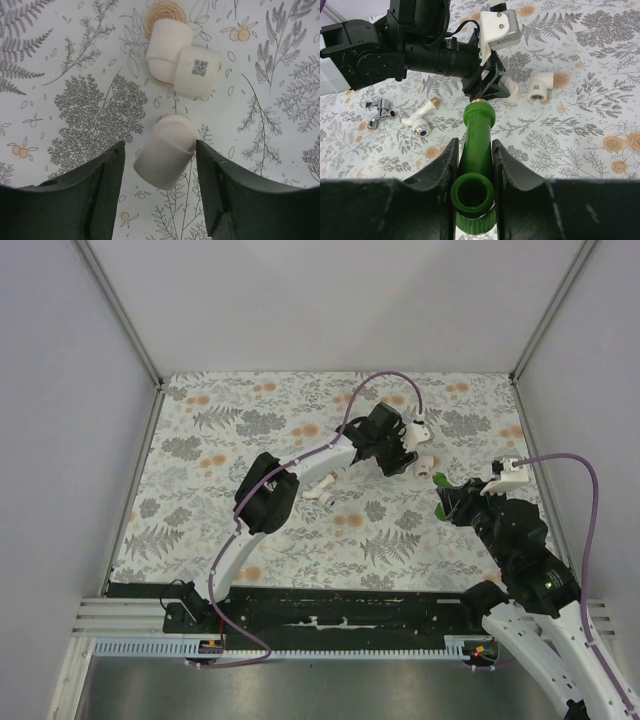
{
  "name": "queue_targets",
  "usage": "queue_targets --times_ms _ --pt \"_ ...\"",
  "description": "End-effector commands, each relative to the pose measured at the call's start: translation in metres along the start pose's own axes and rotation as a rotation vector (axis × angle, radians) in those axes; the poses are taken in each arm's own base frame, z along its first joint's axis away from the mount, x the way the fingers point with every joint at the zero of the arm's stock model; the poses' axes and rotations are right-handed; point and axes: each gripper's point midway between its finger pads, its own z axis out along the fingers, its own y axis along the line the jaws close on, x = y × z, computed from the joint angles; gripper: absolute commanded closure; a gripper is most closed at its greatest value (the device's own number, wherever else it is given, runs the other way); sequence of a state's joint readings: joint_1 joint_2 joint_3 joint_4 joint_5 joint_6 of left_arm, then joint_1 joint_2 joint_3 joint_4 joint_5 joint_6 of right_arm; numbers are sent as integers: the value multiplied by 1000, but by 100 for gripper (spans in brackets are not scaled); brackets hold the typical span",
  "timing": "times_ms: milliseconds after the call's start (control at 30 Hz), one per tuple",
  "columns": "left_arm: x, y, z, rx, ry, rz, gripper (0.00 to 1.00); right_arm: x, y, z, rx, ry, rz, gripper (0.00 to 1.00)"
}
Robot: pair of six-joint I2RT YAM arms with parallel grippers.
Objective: Install the water faucets
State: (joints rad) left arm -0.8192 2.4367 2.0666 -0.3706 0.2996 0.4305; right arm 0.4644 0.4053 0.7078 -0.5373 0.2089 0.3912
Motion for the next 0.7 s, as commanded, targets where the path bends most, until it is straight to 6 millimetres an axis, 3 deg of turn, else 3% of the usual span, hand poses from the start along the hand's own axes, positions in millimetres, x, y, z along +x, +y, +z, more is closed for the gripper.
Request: queue_targets --times_ms 0,167,267,367,500,667 --pt "-5 -13 -5 88 -5 11 45 -18 3 0 0 -48 -10 100" --pt "0 -23 -27 104 39 -22 67 -17 6 3 -13 -43 -10 100" --pt "-3 -20 -50 42 60 -78 74 -17 9 3 -30 -41 -7 100" --pt "-4 -15 -86 -68 81 -187 82 -17 16 4 -64 -38 -10 100" --pt "6 -22 -141 -198 59 -357 82 -14 30 11 -134 -13 -30 100" --pt "47 -36 -208 -393 55 -603 85 -8 47 25 -215 11 -34 100"
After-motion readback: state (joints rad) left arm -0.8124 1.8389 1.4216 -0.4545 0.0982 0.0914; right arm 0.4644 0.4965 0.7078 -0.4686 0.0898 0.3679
